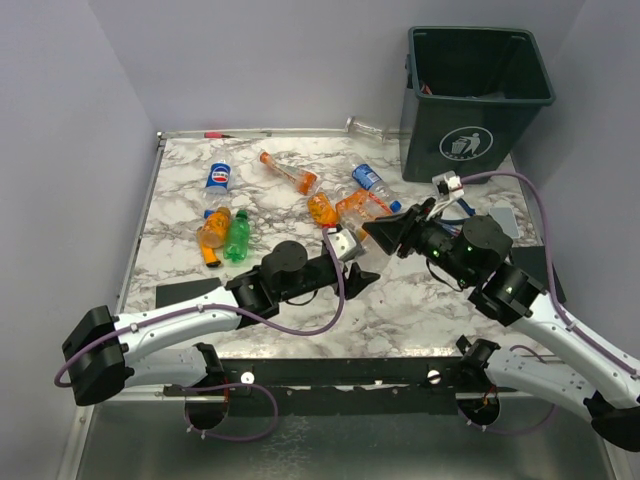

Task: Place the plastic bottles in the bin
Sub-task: Place the plastic bottle in the trash bin, then pick up the plastic bottle at the center of the board.

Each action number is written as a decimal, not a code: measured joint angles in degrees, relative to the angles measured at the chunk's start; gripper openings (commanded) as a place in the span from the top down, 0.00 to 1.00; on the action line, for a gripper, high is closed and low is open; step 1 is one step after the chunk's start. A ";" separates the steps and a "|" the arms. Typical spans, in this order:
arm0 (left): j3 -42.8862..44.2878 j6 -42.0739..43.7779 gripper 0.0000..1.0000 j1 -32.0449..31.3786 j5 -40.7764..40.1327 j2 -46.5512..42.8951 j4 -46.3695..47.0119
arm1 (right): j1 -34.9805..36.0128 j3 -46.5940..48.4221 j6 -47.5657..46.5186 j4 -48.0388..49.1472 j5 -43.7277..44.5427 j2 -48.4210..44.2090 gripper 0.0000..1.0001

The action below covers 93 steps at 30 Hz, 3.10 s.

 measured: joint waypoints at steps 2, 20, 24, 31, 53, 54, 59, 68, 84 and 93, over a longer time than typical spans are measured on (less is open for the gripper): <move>0.00 -0.07 0.53 0.00 -0.57 -0.09 -0.26 | 0.00 0.02 -0.17 -0.52 0.02 0.02 0.89; -6.14 2.58 0.01 -0.04 -19.15 -10.91 7.61 | 0.00 32.46 -14.88 -10.10 19.71 10.05 1.00; -6.14 4.09 0.01 -0.02 -27.93 -11.30 8.37 | -0.13 40.11 -25.40 -2.36 30.51 14.88 1.00; -6.14 5.99 0.01 -0.04 -36.24 -11.87 8.35 | -10.47 53.33 -34.16 11.13 35.91 27.58 1.00; -6.67 8.04 0.01 -0.04 -39.04 -12.28 8.61 | -46.69 65.13 -5.57 19.30 29.64 53.18 1.00; -6.67 8.04 0.01 -0.04 -39.04 -11.96 8.59 | -46.93 66.34 -5.07 18.75 28.92 54.45 1.00; -6.67 8.11 0.01 0.00 -38.99 -9.94 8.55 | -47.23 71.41 -4.09 12.87 24.98 60.52 0.61; -6.67 8.31 0.01 0.37 -38.95 -9.31 8.55 | -47.32 72.61 -3.65 3.17 15.19 63.06 0.22; -6.62 7.34 0.01 0.48 -41.70 -7.52 8.33 | -33.86 56.87 -1.51 1.25 2.80 34.82 0.19; -4.90 6.14 0.01 0.83 -46.49 -3.54 4.72 | -20.94 13.38 1.51 3.65 1.81 6.58 0.22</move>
